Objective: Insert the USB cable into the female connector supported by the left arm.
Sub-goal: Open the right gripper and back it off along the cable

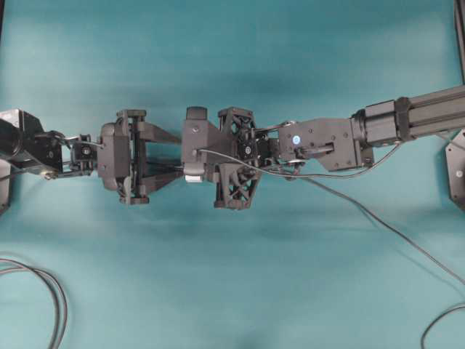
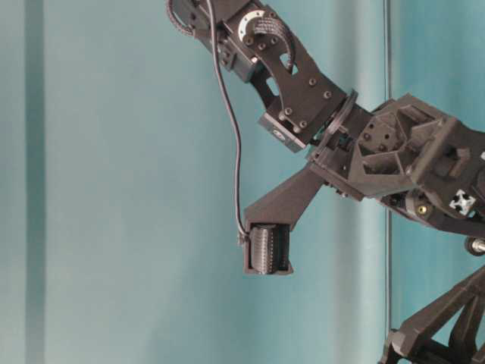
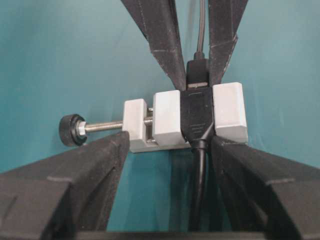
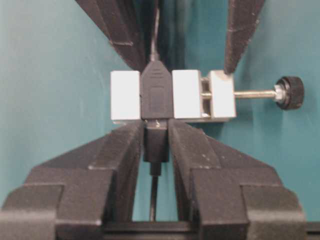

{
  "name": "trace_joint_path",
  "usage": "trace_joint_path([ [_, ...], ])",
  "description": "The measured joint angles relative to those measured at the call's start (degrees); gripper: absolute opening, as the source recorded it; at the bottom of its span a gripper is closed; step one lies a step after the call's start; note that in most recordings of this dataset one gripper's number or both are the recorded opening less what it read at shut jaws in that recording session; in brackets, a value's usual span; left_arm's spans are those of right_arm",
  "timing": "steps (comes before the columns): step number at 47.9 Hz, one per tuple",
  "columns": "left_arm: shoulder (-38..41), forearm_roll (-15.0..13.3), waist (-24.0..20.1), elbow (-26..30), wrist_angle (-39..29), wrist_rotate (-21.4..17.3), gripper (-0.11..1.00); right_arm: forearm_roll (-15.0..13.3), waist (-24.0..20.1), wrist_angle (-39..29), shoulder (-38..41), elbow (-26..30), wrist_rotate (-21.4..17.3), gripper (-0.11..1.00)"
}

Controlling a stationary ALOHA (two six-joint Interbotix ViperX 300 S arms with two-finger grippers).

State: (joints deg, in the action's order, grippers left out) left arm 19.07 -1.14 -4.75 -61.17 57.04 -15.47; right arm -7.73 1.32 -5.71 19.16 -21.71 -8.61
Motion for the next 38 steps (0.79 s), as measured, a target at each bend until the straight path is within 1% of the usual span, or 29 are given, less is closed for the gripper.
trace_joint_path([
  [4,-0.4,-0.1,-0.1,0.1,-1.0,-0.1,0.75,-0.1,0.0,-1.1,-0.1,0.0,0.0,0.20],
  [15,-2.5,-0.1,-0.1,0.4,-5.1,0.1,0.77,0.0,-0.6,-7.4,-1.5,0.0,0.3,0.20],
  [19,-3.5,-0.1,-0.1,0.4,-6.2,0.0,0.77,0.0,-0.8,-8.2,-1.5,0.0,0.3,0.21],
  [21,-4.0,-0.1,-0.1,0.4,-6.4,0.0,0.78,-0.1,-0.8,-8.3,-1.5,0.0,0.2,0.27],
  [27,-4.6,-0.1,-0.1,0.0,-6.8,0.0,0.78,-0.1,-0.9,-8.5,-1.5,0.1,0.2,0.63],
  [28,-4.7,-0.1,-0.1,-0.2,-6.8,0.0,0.78,-0.1,-0.9,-8.5,-1.6,0.1,0.2,0.70],
  [30,-4.8,-0.1,-0.1,-0.5,-6.8,0.1,0.78,-0.1,-1.0,-8.5,-1.6,0.1,0.2,0.79],
  [32,-5.1,0.0,-0.1,-1.1,-6.8,0.0,0.78,-0.1,-1.0,-8.6,-1.7,0.1,0.1,0.80],
  [38,-6.3,-0.1,-0.1,-2.7,-6.8,0.1,0.78,-0.1,-1.0,-8.6,-2.5,-0.2,0.2,0.75],
])
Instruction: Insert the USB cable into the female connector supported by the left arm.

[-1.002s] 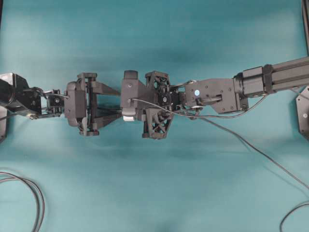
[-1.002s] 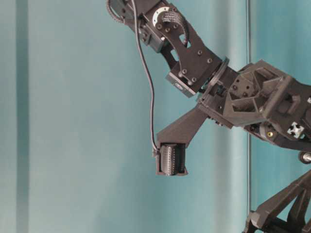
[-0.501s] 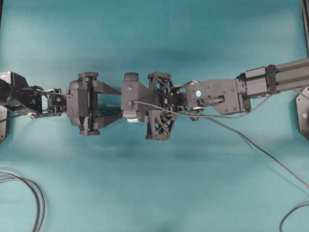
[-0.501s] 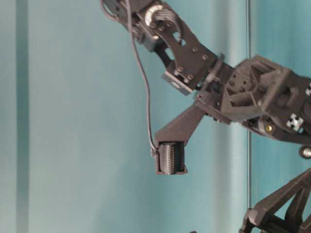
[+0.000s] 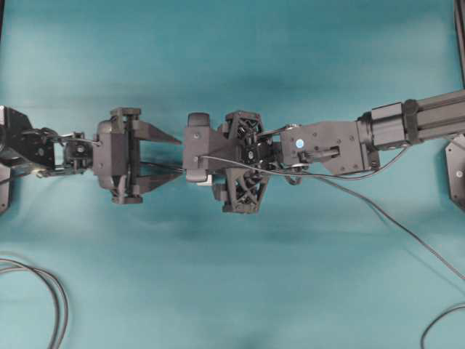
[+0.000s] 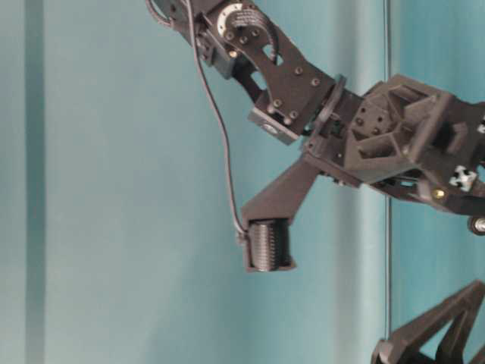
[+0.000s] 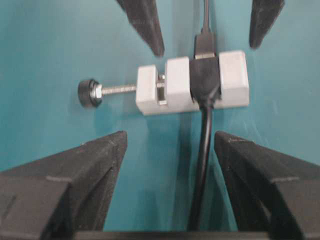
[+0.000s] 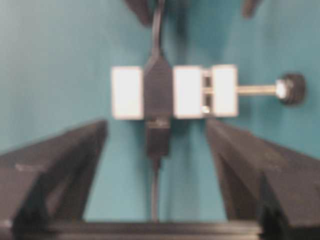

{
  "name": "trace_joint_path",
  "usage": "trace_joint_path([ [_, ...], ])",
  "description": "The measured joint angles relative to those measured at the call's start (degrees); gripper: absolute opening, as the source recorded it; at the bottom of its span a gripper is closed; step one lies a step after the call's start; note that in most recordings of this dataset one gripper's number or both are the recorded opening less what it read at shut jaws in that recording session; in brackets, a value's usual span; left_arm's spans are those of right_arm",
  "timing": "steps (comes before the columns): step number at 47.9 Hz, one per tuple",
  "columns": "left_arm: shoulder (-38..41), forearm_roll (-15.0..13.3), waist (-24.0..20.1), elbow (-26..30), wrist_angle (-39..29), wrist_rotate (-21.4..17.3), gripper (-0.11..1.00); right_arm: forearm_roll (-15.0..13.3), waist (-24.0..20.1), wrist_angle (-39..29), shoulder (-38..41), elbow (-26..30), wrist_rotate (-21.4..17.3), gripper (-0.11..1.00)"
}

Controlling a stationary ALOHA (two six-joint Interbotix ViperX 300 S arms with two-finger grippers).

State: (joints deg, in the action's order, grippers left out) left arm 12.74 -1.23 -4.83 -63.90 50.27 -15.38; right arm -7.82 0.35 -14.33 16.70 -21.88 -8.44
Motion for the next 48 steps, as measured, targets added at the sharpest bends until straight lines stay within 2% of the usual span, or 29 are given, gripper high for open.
trace_joint_path([
  [9,-3.4,0.0,0.1,-2.9,-0.9,0.0,0.77,0.0,0.0,0.1,-3.3,-3.8,0.0,0.75],
  [21,-4.6,0.0,0.0,-2.4,-2.5,0.0,0.77,0.0,0.0,4.0,-4.6,-6.2,-0.3,0.72],
  [27,-3.3,0.0,0.0,-1.5,-2.3,0.0,0.77,0.0,-0.1,7.3,-3.4,-6.2,-0.4,0.61],
  [33,-1.6,0.0,0.0,-0.9,-1.7,0.1,0.77,0.0,0.0,7.8,-1.8,-6.1,-0.2,0.50],
  [48,-0.6,0.0,0.0,-0.4,-0.2,0.1,0.76,0.0,0.0,6.9,-1.5,-5.5,-0.2,0.49],
])
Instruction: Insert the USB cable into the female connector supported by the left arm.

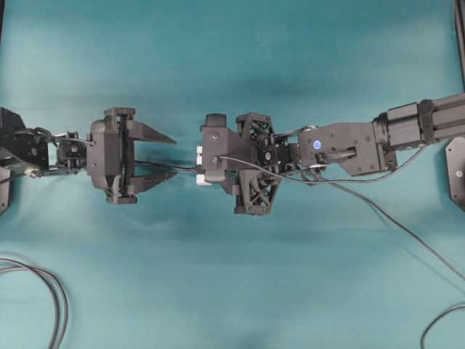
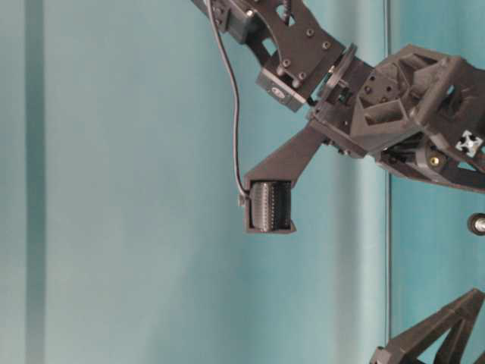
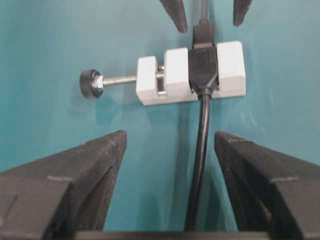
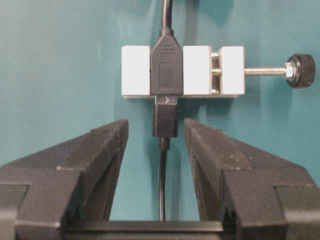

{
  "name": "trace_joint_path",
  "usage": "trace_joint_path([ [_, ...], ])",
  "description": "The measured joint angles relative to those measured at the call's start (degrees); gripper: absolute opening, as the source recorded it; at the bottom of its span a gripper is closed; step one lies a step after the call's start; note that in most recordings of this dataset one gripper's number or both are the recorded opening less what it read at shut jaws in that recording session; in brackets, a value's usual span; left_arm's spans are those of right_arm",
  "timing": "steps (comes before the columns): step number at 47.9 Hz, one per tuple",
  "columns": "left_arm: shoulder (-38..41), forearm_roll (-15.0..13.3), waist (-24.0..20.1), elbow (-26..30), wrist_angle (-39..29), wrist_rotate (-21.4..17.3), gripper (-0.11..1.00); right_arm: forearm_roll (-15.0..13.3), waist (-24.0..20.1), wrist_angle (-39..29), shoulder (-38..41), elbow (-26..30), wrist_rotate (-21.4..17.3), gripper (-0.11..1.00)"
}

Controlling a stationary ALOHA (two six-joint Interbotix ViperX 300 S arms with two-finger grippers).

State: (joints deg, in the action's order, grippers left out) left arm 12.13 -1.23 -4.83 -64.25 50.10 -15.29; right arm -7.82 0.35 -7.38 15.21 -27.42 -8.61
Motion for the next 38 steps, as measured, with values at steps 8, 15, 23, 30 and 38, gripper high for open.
trace_joint_path([
  [8,0.0,0.0,0.0,0.4,0.1,0.0,0.76,0.0,-0.1,-4.2,0.4,1.8,0.0,0.49],
  [15,0.0,0.0,0.0,0.5,0.1,0.0,0.76,0.0,-0.2,-7.6,0.9,3.3,-0.1,0.48],
  [23,0.0,0.0,0.3,0.5,0.1,0.0,0.76,0.0,-0.3,-9.7,1.2,4.4,-0.1,0.44],
  [30,0.4,0.0,0.8,0.5,0.2,0.0,0.76,0.0,-0.4,-10.2,1.4,4.7,-0.2,0.32],
  [38,1.6,0.0,1.2,0.5,1.9,0.1,0.76,0.0,-0.4,-10.4,1.8,4.7,-1.1,0.20],
])
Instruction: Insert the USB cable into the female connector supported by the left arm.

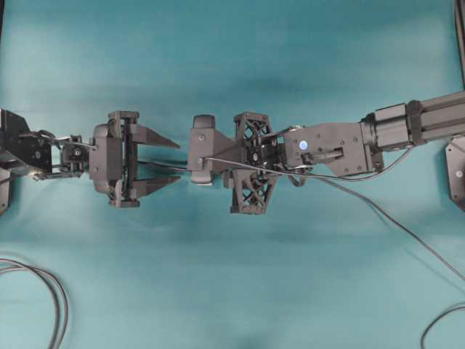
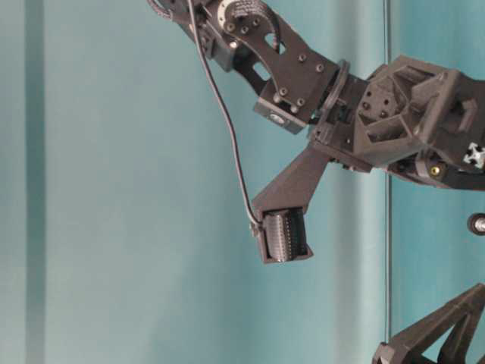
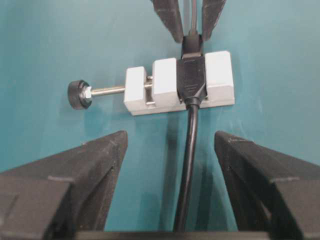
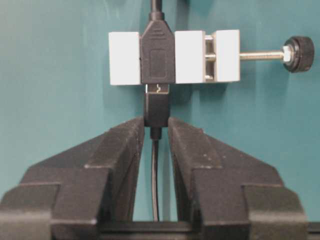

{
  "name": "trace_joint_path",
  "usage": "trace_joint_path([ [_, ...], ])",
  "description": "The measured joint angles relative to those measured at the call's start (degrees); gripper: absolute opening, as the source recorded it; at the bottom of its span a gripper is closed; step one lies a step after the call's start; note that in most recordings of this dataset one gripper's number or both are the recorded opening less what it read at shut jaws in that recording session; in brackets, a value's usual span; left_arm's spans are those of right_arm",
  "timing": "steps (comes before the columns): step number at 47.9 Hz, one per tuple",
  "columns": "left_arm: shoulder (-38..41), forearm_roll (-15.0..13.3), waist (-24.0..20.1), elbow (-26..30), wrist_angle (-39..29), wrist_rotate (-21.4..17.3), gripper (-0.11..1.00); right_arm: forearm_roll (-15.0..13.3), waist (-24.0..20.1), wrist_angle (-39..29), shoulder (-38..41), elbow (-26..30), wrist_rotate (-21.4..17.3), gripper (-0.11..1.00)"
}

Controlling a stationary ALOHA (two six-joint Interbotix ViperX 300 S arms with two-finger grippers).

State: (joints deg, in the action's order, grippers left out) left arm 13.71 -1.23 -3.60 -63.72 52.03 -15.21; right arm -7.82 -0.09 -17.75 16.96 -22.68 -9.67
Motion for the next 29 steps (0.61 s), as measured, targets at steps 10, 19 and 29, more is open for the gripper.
trace_joint_path([
  [10,2.5,0.0,0.1,0.1,3.8,1.6,0.76,-0.1,0.0,0.0,0.0,0.0,-0.4,0.20],
  [19,4.1,0.0,0.4,1.3,5.1,1.8,0.76,-0.1,-0.1,0.0,0.3,0.0,-0.5,0.20],
  [29,4.8,0.0,0.6,2.0,5.1,1.8,0.75,0.0,-0.2,-1.1,0.4,0.0,-3.3,0.20],
])
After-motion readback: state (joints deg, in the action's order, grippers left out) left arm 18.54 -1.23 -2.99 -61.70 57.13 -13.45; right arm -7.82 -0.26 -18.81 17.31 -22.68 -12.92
